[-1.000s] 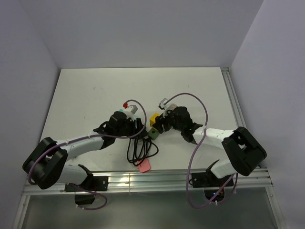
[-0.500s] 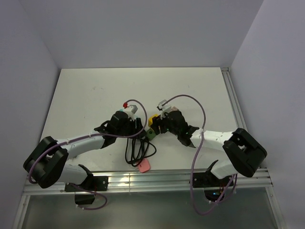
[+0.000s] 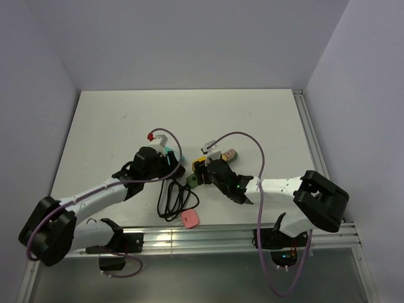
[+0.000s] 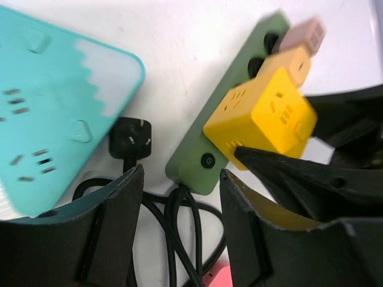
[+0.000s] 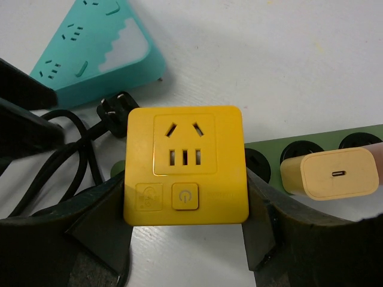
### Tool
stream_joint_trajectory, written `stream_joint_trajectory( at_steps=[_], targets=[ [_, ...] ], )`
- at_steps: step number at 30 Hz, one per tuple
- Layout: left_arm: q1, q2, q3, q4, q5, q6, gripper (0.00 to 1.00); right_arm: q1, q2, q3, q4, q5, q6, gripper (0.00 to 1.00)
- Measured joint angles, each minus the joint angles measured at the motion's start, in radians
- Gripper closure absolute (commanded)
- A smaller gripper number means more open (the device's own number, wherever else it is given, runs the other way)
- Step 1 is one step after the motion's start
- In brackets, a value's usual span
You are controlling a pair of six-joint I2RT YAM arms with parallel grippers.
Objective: Insert the plug
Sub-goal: Insert the plug into the socket.
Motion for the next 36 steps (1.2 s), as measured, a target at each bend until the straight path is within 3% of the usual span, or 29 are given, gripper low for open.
stream_joint_trajectory(
  at_steps=[5,8,19,36],
  targets=[
    [0.060,-0.193,-0.090,0.052,-0.003,-0.033,0.38,0.045,0.034,0.000,0.043,0.100,0.021,1.00],
    [0.074,-0.224,-0.101,0.090,0.019,-0.040,0.35,0.065,0.051,-0.014,0.091,0.147,0.029,1.00],
    [0.080,-0.038,-0.098,0.220,0.216,-0.047,0.24,0.103,0.117,0.001,0.163,0.253,0.038,1.00],
    [0.087,0.113,0.028,0.271,0.244,-0.043,0.25,0.129,0.127,0.073,0.014,0.291,0.059,1.00]
  ],
)
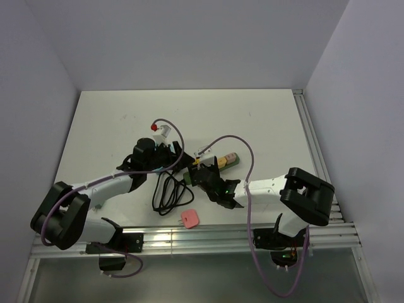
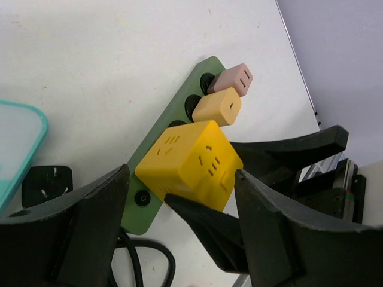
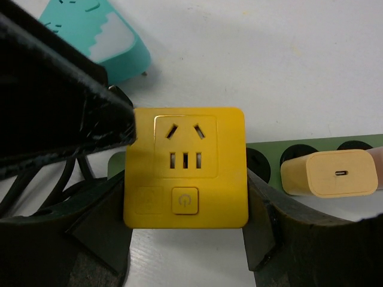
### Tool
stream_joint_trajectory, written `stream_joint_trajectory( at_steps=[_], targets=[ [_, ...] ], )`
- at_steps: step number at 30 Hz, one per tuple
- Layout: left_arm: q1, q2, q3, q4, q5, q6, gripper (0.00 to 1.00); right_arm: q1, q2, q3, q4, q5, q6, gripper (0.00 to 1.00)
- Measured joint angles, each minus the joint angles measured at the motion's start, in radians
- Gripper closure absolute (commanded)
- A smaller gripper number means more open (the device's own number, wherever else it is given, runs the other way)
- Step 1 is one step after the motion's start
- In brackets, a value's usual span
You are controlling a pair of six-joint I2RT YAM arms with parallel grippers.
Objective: Insert the plug
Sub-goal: Insert the plug into the socket.
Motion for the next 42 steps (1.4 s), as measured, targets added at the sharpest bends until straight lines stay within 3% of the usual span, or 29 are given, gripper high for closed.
stream_joint_trajectory(
  at_steps=[25,38,42],
  targets=[
    [-0.050,0.190,0.165,-0.079,-0.027,0.012,0.53,0.010,0.012,0.105,-0.232,-0.020,0.026,1.00],
    [-0.050,0.251,0.194,-0.060,-0.055,0.015,0.57,-0.131,-0.023,0.074,-0.196,-0.300,0.007,1.00],
    [-0.052,0.259,0.202,-0.061,-0.061,0.015,0.58,-0.137,-0.016,0.084,-0.204,-0.309,0.007,1.00]
  ],
)
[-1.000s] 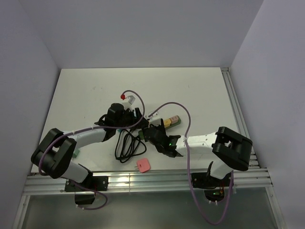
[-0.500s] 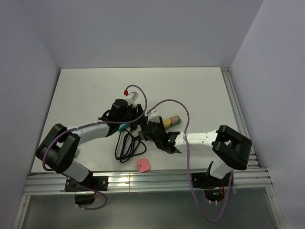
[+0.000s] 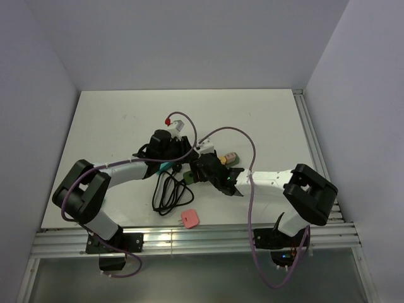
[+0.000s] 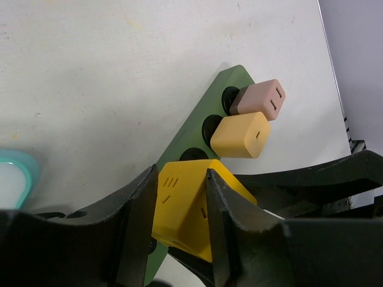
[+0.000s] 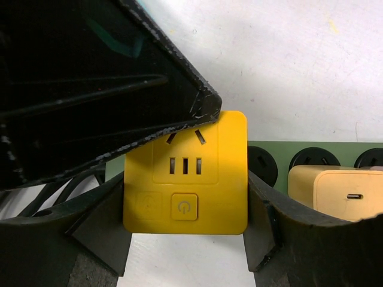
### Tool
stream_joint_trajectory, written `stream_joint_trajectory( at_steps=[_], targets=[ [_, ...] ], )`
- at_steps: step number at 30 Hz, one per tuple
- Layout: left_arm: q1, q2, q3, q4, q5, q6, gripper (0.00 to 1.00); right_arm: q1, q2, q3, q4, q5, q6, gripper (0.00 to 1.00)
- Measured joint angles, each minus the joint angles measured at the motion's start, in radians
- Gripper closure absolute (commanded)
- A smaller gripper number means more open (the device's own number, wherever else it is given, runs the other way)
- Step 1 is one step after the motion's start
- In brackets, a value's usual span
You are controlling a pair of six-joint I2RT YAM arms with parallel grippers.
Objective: Insert the plug
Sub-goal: Insert the plug into the socket.
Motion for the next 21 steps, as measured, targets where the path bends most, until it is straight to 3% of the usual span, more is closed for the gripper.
stream_joint_trajectory(
  at_steps=[13,21],
  targets=[
    [0.000,-0.005,-0.013,0.028,-0.017,-0.008,0.69,0.085,0.064,0.026,0.037,0.217,0.027,1.00],
    [-0.015,-0.027,-0.032,0.031,-0.007,-0.009,0.70,0.136,0.072,0.006,0.052,0.317,0.062,1.00]
  ],
)
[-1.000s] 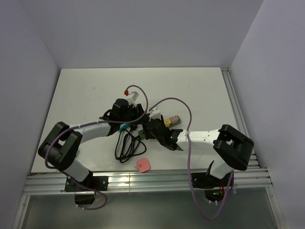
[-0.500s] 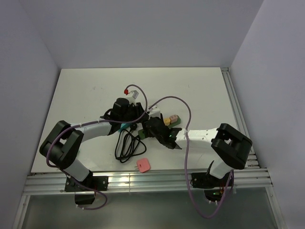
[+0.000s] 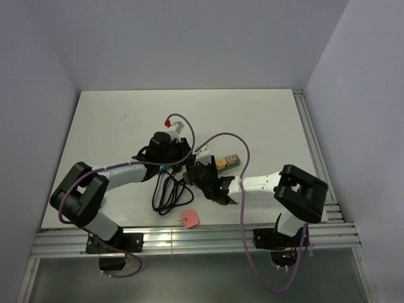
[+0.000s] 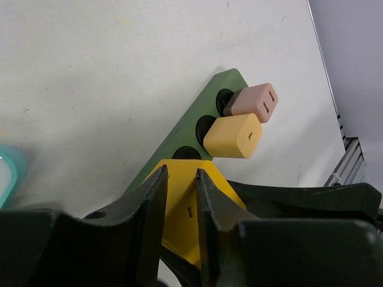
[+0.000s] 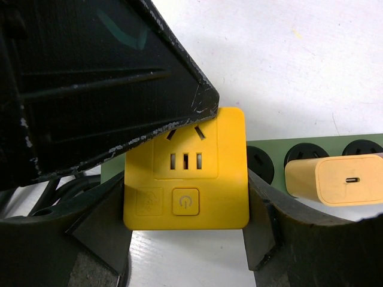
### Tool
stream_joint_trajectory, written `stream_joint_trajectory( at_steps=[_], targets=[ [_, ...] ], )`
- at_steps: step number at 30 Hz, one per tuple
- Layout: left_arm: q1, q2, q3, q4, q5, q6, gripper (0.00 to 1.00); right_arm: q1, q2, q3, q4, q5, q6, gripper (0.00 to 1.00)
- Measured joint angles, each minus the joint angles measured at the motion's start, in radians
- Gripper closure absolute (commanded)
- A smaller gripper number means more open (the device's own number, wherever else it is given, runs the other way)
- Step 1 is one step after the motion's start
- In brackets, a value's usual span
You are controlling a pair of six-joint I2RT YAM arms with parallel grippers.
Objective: Insert the plug
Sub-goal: Insert the plug into the socket.
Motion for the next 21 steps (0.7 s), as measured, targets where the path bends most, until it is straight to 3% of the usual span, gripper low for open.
stream_joint_trajectory(
  at_steps=[2,5,6,7,9,13,14,16,21],
  targets=[
    [-0.002,0.000,0.000,0.000,0.000,0.000,0.70,0.005,0.001,0.000,0.001,0.010,0.006,1.00],
    [-0.003,0.000,0.000,0.000,0.001,0.000,0.70,0.010,0.000,-0.008,0.013,0.021,0.006,0.78],
    [-0.003,0.000,0.000,0.000,0.003,0.000,0.70,0.012,-0.002,-0.013,0.021,0.025,0.006,0.59],
    [-0.005,0.000,0.000,0.000,0.006,0.000,0.70,0.013,-0.005,-0.019,0.027,0.026,0.006,0.49],
    [-0.007,0.000,0.000,0.000,0.010,0.000,0.70,0.014,-0.014,-0.032,0.041,0.025,0.005,0.40],
    [-0.010,-0.001,0.000,0.000,0.017,0.000,0.70,0.015,-0.031,-0.039,0.029,0.014,-0.004,0.31],
    [-0.010,-0.001,0.000,-0.002,0.019,0.000,0.70,0.015,-0.035,-0.039,0.020,0.010,-0.008,0.25],
    [-0.011,-0.001,0.000,-0.002,0.017,0.000,0.70,0.017,-0.048,-0.030,-0.023,0.005,-0.016,0.03],
    [-0.008,-0.001,0.000,-0.004,0.004,0.001,0.70,0.047,-0.108,-0.005,-0.127,-0.003,-0.049,0.00]
  ],
)
